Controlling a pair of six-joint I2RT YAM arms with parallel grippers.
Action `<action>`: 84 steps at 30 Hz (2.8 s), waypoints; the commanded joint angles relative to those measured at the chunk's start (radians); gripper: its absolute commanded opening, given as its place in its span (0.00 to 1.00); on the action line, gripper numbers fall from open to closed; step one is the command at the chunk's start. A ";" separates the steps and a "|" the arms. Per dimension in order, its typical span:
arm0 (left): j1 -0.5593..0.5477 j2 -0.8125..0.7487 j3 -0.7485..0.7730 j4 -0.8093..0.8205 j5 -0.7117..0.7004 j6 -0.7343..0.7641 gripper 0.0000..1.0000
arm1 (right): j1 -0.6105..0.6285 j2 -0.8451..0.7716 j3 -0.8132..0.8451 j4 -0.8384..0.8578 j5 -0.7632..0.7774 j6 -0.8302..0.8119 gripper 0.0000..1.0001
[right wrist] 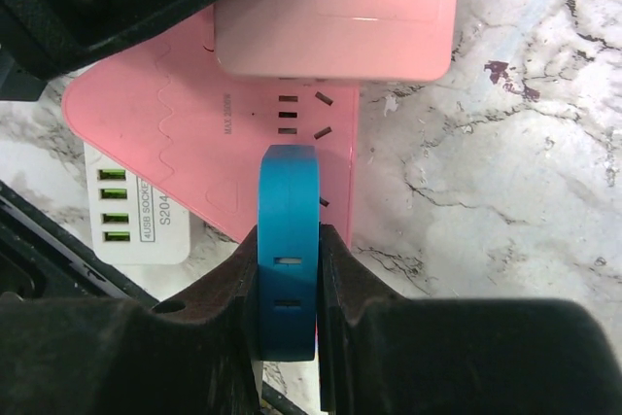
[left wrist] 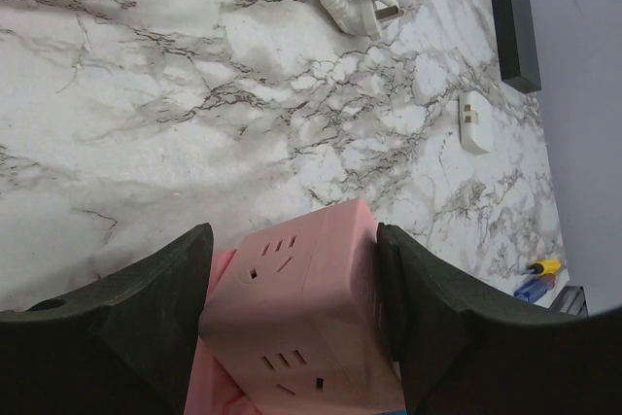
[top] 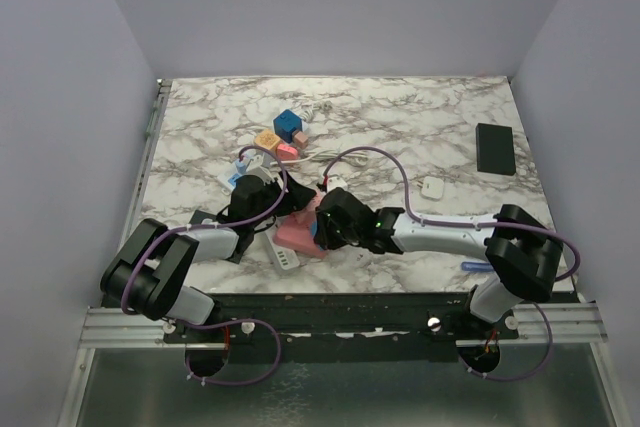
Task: Pull the plug off the socket
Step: Remove the plug from the socket.
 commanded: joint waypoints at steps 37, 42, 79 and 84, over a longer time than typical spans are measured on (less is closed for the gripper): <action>-0.004 -0.024 -0.042 -0.064 0.021 0.081 0.26 | -0.179 0.025 -0.008 0.062 -0.339 0.009 0.00; -0.004 -0.024 -0.033 -0.064 0.024 0.081 0.26 | -0.179 0.030 0.008 0.040 -0.317 -0.014 0.00; -0.004 0.016 -0.017 -0.085 0.024 0.079 0.25 | 0.025 -0.016 0.069 -0.071 0.090 -0.074 0.00; -0.003 0.005 -0.019 -0.085 0.032 0.104 0.25 | 0.024 -0.031 0.068 -0.054 0.063 -0.073 0.00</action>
